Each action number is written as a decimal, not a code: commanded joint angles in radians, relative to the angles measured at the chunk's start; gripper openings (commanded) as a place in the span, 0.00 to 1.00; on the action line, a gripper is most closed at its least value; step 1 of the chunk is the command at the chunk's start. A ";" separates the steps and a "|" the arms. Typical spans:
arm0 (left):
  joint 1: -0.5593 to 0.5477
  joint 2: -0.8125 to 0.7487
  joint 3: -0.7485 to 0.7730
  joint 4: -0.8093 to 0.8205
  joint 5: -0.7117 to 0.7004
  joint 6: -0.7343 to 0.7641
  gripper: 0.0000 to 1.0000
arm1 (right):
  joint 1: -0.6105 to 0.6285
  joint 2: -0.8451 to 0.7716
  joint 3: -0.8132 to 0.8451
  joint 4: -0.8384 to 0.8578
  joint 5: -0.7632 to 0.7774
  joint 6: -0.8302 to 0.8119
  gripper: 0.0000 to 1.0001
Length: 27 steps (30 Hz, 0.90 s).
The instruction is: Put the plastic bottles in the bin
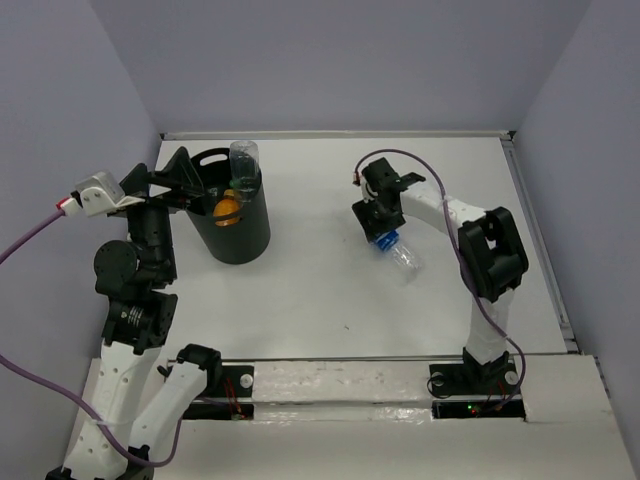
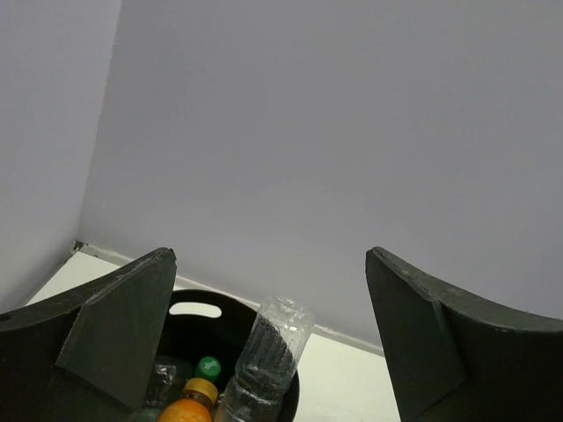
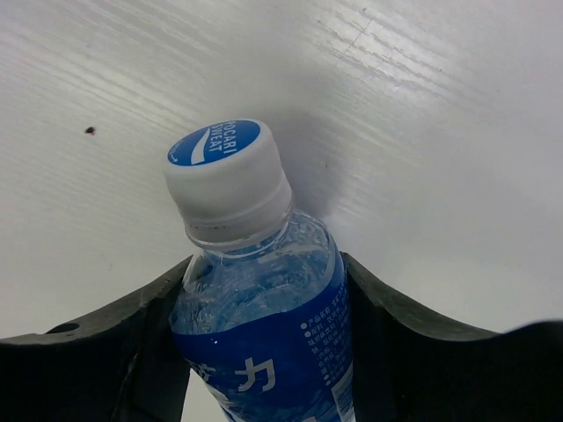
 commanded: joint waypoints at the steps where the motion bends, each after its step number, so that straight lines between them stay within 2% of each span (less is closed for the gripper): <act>1: 0.008 0.003 0.005 0.047 0.014 -0.002 0.99 | 0.077 -0.204 0.066 0.075 -0.146 0.018 0.46; 4: 0.008 -0.003 0.003 0.050 0.019 0.001 0.99 | 0.188 -0.322 0.109 0.155 -0.194 0.020 0.46; 5: 0.008 -0.009 0.003 0.051 0.011 0.004 0.99 | 0.266 -0.342 0.129 0.197 -0.204 0.020 0.46; 8: 0.012 -0.037 0.000 0.053 -0.035 0.019 0.99 | 0.358 -0.382 0.243 0.268 -0.267 0.058 0.45; 9: 0.015 -0.048 0.000 0.056 -0.048 0.019 0.99 | 0.395 -0.384 0.269 0.343 -0.286 0.069 0.45; 14: 0.038 -0.120 -0.030 0.083 -0.111 0.010 0.99 | 0.446 -0.329 0.430 0.624 -0.437 0.156 0.43; 16: 0.047 -0.132 -0.027 0.079 -0.119 -0.005 0.99 | 0.464 -0.260 0.479 0.780 -0.436 0.173 0.43; 20: 0.075 -0.190 -0.038 0.088 -0.151 -0.024 0.99 | 0.465 -0.055 0.773 0.834 -0.346 0.204 0.42; 21: 0.077 -0.203 -0.040 0.090 -0.157 -0.025 0.99 | 0.465 -0.012 0.774 0.846 -0.335 0.206 0.42; 24: 0.077 -0.233 -0.058 0.109 -0.179 -0.018 0.99 | 0.465 0.148 0.975 0.891 -0.338 0.235 0.42; 26: 0.077 -0.233 -0.061 0.116 -0.185 -0.013 0.99 | 0.465 0.229 0.994 0.960 -0.356 0.268 0.42; 27: 0.078 -0.230 -0.061 0.117 -0.187 -0.014 0.99 | 0.465 0.248 0.988 1.059 -0.349 0.278 0.42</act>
